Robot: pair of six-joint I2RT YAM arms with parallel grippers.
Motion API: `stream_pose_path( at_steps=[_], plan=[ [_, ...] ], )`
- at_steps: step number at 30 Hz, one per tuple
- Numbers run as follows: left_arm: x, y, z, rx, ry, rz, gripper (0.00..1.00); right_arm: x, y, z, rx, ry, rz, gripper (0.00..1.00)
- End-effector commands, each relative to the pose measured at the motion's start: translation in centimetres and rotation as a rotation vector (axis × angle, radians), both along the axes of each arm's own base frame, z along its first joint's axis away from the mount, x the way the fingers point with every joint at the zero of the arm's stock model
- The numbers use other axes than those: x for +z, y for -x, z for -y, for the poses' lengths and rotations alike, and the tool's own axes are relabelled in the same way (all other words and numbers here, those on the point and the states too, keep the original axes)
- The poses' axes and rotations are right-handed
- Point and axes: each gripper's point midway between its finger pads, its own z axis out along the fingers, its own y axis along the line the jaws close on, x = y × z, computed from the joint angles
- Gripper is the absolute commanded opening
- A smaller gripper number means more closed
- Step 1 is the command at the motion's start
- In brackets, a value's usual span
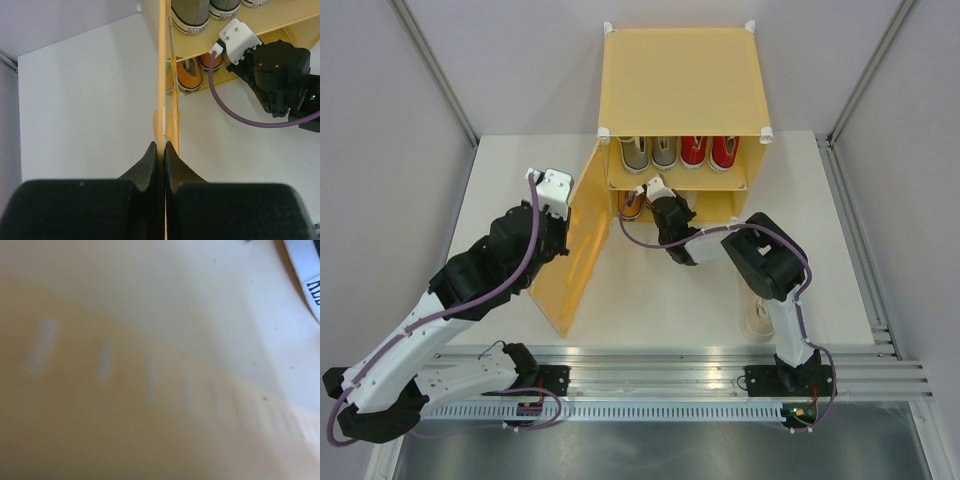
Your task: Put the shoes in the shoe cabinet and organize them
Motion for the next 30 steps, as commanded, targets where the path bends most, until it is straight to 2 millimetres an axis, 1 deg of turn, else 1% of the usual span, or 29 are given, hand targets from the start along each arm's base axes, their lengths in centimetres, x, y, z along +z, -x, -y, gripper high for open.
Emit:
stream_pose_path(
  at_steps=[1,6,9,12,19,22,27,28,30],
  plan=[
    [0.4,1.0,-0.9,-0.004,0.009,0.022,0.02,-0.2,-0.8,1.0,0.006,0.244,-0.025,0.01],
    [0.4,1.1,-0.9,-0.007,0.007,0.023,0.02,0.1,-1.3,1.1,0.004,0.298,0.001,0.01],
    [0.3,1.0,-0.8,-0.007,0.002,0.021,0.02,0.1,-1.7,1.7,-0.017,0.35,0.013,0.01],
    [0.2,1.1,-0.7,-0.01,0.002,0.019,0.02,-0.3,-2.0,2.5,-0.024,0.369,0.013,0.01],
    [0.2,1.1,-0.4,-0.022,-0.001,0.015,0.02,-1.5,-3.2,3.5,-0.034,0.402,0.005,0.01],
    [0.2,1.1,-0.3,-0.025,0.002,0.016,0.02,-1.4,-3.7,4.1,-0.044,0.416,0.008,0.01],
    [0.1,1.3,-0.2,-0.034,0.007,0.013,0.02,-2.4,-4.1,5.4,-0.055,0.421,-0.008,0.01],
    [0.1,1.3,-0.2,-0.037,0.008,0.014,0.02,-2.9,-4.1,5.7,-0.057,0.431,-0.016,0.01],
    [0.1,1.3,-0.1,-0.039,0.007,0.012,0.02,-2.9,-4.2,5.7,-0.061,0.437,-0.001,0.01]
  ],
)
